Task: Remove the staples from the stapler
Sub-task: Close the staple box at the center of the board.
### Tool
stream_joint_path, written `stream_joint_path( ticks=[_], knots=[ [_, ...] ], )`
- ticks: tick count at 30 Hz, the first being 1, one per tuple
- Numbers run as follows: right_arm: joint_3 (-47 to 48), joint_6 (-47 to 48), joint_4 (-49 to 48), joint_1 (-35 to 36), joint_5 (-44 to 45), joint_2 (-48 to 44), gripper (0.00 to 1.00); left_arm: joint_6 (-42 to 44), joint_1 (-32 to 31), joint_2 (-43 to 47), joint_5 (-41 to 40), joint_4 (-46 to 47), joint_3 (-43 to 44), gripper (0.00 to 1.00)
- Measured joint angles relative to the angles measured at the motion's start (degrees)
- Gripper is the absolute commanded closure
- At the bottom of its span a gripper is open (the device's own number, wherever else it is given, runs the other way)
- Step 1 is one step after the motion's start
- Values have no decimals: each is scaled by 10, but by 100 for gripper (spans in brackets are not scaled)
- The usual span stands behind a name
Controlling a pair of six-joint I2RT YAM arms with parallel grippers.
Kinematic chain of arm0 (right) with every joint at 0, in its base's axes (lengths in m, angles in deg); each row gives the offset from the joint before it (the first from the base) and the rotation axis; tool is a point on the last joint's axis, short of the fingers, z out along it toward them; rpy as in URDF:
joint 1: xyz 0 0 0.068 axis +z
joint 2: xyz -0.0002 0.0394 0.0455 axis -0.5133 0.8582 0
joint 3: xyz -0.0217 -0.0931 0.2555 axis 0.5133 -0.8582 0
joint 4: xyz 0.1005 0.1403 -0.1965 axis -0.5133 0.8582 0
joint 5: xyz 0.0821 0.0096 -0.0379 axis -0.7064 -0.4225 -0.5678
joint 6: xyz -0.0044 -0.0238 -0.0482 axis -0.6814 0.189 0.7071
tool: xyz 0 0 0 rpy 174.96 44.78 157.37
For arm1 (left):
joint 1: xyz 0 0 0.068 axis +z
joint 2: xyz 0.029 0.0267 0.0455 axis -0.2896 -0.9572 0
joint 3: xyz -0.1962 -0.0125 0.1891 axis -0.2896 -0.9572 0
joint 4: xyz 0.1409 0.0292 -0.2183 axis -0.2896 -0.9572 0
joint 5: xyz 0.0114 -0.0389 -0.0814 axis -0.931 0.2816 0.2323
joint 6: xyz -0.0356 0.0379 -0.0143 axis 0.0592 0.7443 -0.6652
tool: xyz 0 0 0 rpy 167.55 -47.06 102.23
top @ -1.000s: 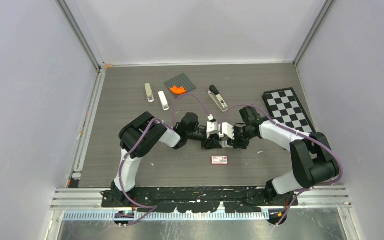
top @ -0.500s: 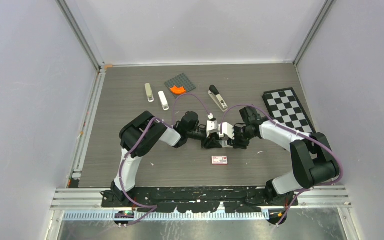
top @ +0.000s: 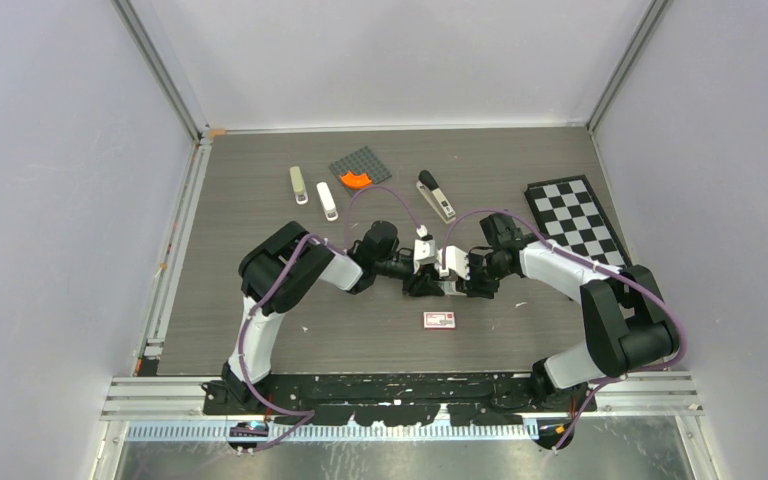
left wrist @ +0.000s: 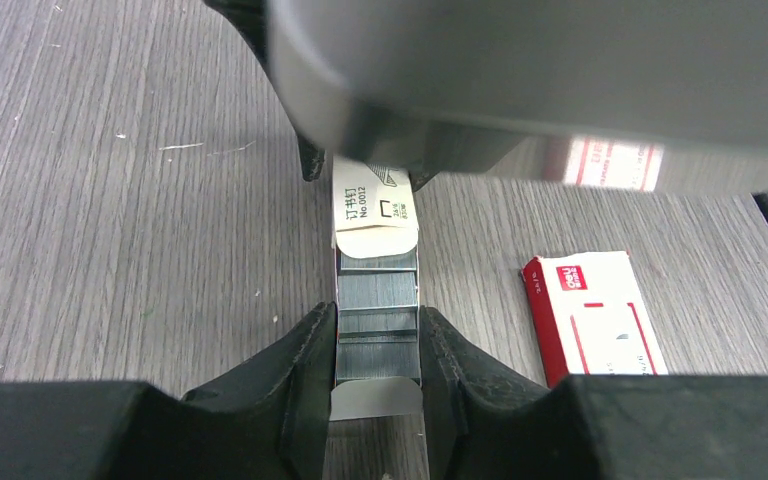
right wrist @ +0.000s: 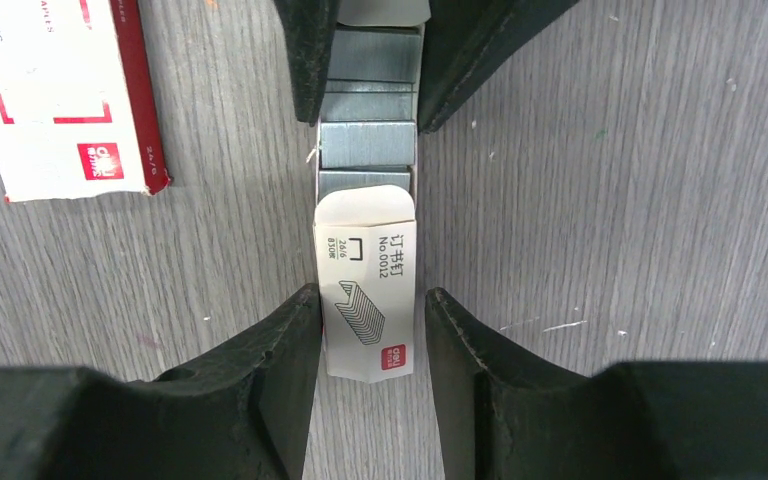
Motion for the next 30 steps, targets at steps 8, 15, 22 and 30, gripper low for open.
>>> stream_joint_path(
  ticks=[8,15,22,30],
  knots=[
    [0,17,2,-2,-6,0,52,-1,2,-1,2,-9,5,64],
    [-1,3,1,-2,-6,-1,55,-9,1,-2,-9,-5,5,64],
    [-5,-14,-6,-2,-1,-4,54,-23,-3,-2,-30,14,-2,64],
    [-6,-12,-8,-2,-1,-5,54,-39,-8,-2,-50,40,-12,64]
  ],
)
